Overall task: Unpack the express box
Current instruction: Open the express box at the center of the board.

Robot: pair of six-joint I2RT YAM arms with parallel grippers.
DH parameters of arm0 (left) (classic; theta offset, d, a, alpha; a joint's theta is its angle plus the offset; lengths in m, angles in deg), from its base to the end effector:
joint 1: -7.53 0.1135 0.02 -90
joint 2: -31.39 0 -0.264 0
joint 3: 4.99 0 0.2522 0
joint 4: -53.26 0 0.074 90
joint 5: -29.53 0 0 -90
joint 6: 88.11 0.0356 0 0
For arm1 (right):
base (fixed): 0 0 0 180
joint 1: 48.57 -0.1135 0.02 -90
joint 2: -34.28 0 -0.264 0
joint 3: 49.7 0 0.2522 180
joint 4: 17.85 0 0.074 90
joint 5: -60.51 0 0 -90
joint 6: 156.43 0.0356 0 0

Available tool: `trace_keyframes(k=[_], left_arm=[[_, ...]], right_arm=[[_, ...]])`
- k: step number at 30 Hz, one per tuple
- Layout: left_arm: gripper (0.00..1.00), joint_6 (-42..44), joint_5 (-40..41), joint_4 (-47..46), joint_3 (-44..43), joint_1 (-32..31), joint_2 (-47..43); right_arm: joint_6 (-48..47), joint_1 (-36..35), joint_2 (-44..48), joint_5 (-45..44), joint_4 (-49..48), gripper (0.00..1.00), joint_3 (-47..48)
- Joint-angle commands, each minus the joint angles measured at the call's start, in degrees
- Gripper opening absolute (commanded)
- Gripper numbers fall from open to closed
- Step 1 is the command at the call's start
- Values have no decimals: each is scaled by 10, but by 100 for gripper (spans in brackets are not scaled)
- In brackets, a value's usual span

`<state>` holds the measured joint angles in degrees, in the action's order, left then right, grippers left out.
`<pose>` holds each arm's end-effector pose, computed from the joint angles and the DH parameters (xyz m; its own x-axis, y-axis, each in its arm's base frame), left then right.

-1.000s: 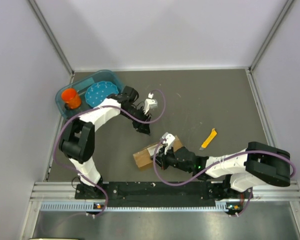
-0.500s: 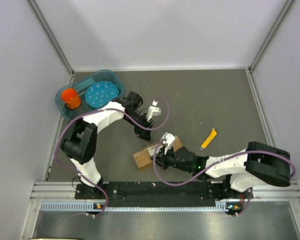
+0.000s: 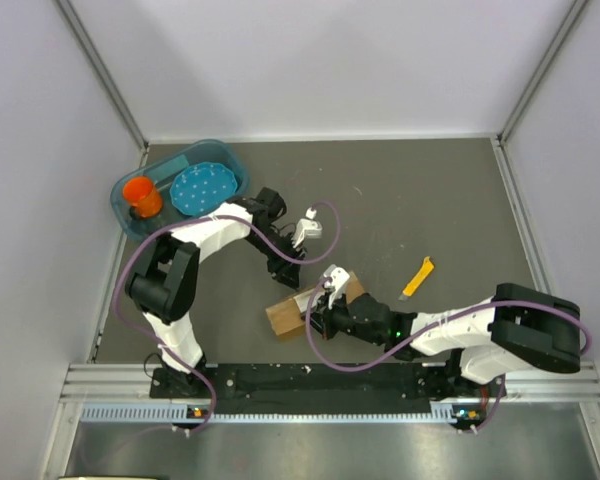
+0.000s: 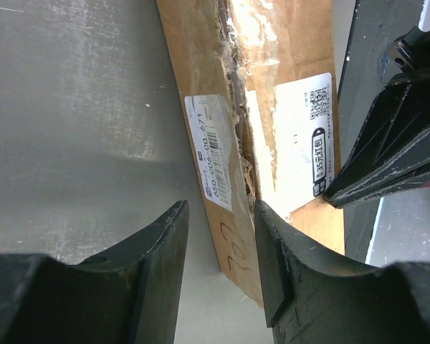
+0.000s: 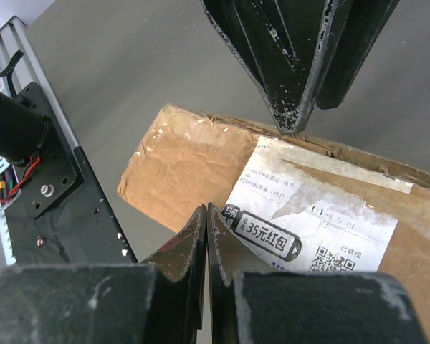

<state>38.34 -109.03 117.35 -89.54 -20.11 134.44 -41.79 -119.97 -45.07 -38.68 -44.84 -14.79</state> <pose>0.2812 -0.1774 0.1939 -0.4733 0.6917 -0.5454 0.8378 0.1622 -0.5213 0.0869 0.2402 0.1636 -0.4567 -0.0669 -0.8871 -0.7664 0.5359 0.3542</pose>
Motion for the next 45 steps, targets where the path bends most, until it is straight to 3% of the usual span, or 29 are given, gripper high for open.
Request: trace_keyframes(k=[1, 25, 36, 41, 45], left_arm=[[48, 25, -28, 22, -14, -1, 5], [43, 30, -25, 21, -6, -6, -2], [23, 0, 36, -40, 28, -18, -21], [0, -1, 36, -41, 25, -19, -25], [0, -1, 25, -35, 18, -19, -28]], right_arm=[[1, -13, -32, 43, 130, 0, -10], [2, -13, -35, 45, 130, 0, -8], [5, -13, -36, 44, 129, 0, -8], [7, -13, -36, 45, 129, 0, -8], [7, -13, -38, 44, 130, 0, -8]])
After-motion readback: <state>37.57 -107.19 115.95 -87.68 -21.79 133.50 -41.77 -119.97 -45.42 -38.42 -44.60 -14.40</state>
